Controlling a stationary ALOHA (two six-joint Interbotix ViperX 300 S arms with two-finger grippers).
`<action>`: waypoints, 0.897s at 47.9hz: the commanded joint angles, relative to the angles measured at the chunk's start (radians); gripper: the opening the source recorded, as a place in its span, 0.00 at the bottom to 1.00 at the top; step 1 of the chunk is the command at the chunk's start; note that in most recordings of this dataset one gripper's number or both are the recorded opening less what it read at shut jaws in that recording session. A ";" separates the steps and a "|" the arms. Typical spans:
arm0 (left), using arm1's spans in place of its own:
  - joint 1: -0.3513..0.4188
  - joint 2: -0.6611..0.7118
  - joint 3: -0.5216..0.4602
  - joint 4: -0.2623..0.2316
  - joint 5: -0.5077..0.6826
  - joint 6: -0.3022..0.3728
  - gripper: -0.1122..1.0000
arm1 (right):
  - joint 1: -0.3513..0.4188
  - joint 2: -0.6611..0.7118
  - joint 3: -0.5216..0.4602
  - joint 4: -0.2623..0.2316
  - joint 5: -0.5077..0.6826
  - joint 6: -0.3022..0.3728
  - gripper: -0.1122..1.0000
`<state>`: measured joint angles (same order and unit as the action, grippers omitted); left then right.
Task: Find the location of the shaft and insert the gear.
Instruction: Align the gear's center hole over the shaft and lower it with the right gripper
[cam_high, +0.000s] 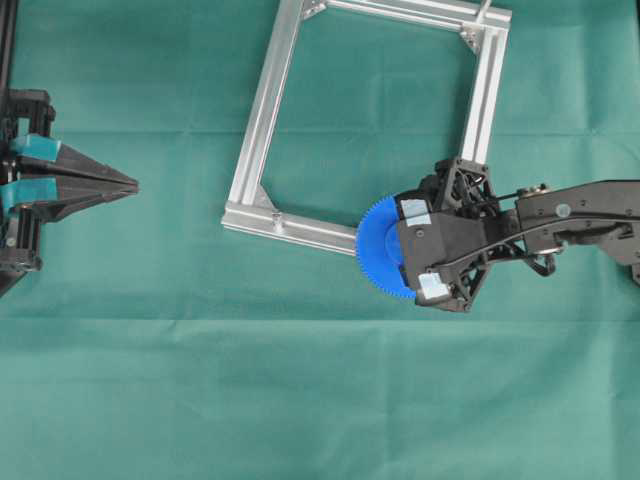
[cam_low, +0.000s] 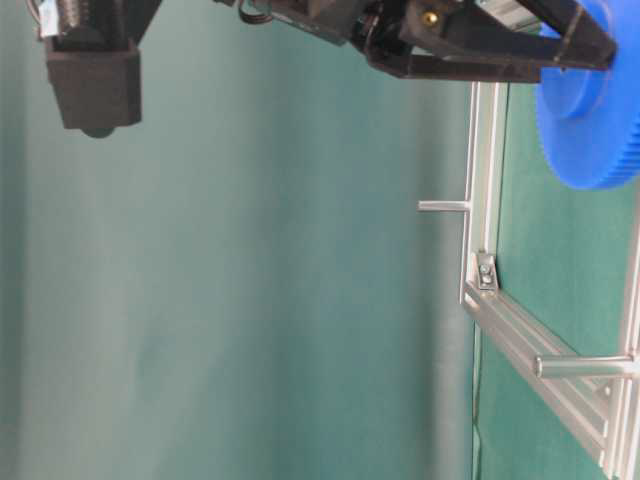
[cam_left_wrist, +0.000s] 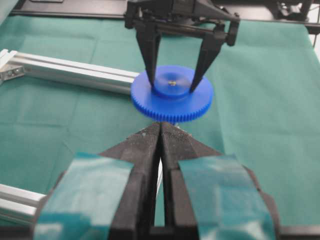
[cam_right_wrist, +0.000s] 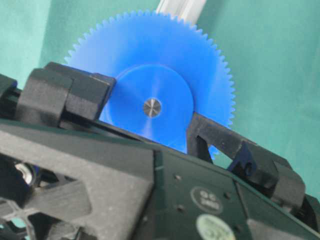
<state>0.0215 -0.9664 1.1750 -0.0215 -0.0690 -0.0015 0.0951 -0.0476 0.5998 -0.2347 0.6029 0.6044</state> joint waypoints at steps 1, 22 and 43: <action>0.003 0.006 -0.029 -0.002 -0.003 -0.002 0.11 | 0.003 -0.003 -0.012 0.000 -0.017 -0.003 0.73; 0.002 0.006 -0.029 -0.002 -0.003 -0.002 0.11 | 0.006 0.026 -0.006 0.015 -0.037 -0.003 0.73; 0.003 0.006 -0.029 -0.002 -0.003 -0.002 0.11 | 0.006 0.028 -0.003 0.017 -0.040 -0.003 0.73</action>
<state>0.0215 -0.9664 1.1750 -0.0199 -0.0675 -0.0015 0.0966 -0.0077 0.6075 -0.2194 0.5676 0.6029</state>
